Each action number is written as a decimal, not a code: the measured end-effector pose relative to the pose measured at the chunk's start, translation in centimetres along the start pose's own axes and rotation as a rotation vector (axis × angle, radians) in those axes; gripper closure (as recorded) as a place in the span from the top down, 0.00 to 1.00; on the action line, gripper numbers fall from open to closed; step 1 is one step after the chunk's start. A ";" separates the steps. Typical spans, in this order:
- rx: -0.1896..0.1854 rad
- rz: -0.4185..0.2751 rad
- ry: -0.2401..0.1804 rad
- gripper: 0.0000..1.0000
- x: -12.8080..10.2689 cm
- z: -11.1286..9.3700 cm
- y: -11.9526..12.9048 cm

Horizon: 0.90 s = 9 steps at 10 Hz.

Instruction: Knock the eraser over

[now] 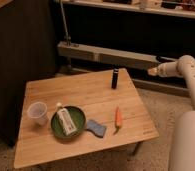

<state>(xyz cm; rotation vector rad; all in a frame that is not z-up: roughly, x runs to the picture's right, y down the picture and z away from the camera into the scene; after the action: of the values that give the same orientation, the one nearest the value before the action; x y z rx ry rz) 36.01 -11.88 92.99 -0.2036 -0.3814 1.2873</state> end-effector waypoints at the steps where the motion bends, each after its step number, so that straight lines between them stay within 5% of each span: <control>1: -0.024 -0.019 -0.009 0.03 -0.8 1.2 1.7; 4: -0.084 -0.077 -0.007 0.03 -2.5 4.7 7.2; 9: -0.140 -0.121 0.065 0.03 -0.2 10.3 10.5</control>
<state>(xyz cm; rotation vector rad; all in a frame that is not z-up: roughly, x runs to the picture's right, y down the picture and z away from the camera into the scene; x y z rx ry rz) 22.57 -9.86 98.66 -0.3353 -0.4221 1.1330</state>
